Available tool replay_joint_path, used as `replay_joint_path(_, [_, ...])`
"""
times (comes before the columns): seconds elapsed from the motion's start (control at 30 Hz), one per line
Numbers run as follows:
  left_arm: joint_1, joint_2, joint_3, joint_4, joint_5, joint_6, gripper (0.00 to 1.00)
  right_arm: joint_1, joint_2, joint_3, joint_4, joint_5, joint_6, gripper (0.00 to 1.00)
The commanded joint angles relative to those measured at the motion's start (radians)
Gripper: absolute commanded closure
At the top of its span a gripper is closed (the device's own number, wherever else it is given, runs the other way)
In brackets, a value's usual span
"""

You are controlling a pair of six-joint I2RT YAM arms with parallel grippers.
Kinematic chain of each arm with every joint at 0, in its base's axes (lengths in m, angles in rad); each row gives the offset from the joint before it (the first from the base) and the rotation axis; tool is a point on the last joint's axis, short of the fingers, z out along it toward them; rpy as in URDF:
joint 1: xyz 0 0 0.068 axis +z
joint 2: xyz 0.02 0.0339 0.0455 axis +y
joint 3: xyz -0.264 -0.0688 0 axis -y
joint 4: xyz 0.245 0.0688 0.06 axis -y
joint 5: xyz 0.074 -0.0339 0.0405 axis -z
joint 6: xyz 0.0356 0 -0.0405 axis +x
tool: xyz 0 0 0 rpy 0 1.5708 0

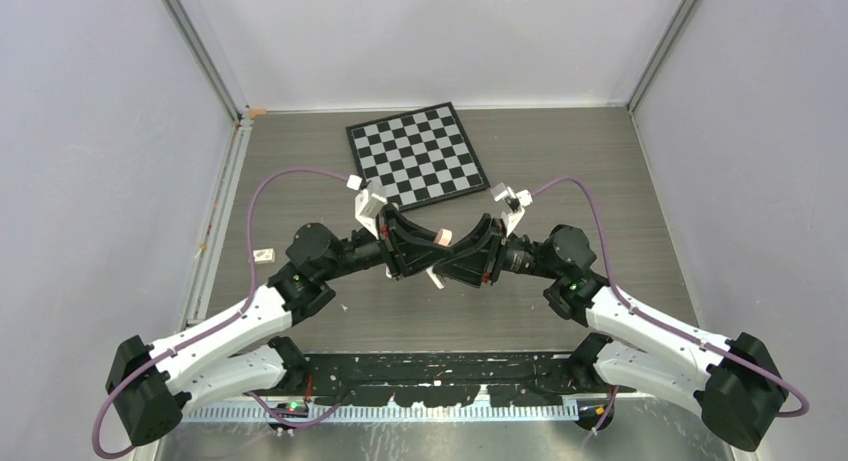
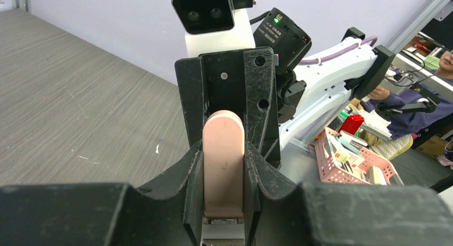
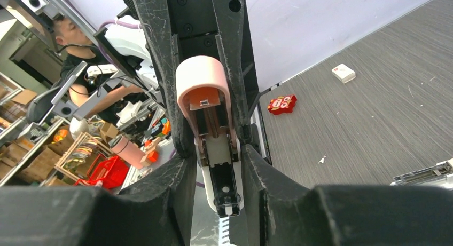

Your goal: Load the staples into the stapler

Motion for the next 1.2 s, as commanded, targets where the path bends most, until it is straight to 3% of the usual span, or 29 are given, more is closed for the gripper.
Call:
replay_joint_path(0.0, [0.004,-0.014,-0.011,0.078,-0.028,0.011,1.00,0.011,0.007,0.032,0.082,0.010,0.018,0.69])
replay_joint_path(0.13, [0.004,-0.031,-0.028,0.075,-0.054,0.015,0.98,0.011,0.017,0.020,0.111,0.027,0.034,0.72])
replay_joint_path(0.2, [0.004,-0.038,-0.036,0.073,-0.066,0.017,0.90,0.011,0.023,0.012,0.132,0.039,0.043,0.74])
replay_joint_path(0.33, [0.003,-0.064,-0.051,0.046,-0.108,0.033,0.54,0.011,0.036,-0.001,0.158,0.057,0.054,0.74])
replay_joint_path(0.57, [0.004,-0.145,-0.042,-0.128,-0.219,0.106,0.02,0.011,0.016,-0.079,0.089,0.180,0.031,0.76])
replay_joint_path(0.7, [0.003,-0.199,-0.021,-0.298,-0.269,0.194,0.00,0.009,-0.027,-0.073,-0.137,0.314,-0.048,0.77])
replay_joint_path(0.97, [0.004,-0.336,0.009,-0.681,-0.545,0.334,0.00,-0.002,-0.002,0.055,-0.738,0.880,-0.170,0.77])
replay_joint_path(1.17, [0.004,-0.460,0.032,-0.895,-0.677,0.389,0.00,-0.004,0.138,0.126,-0.829,1.058,-0.247,0.76])
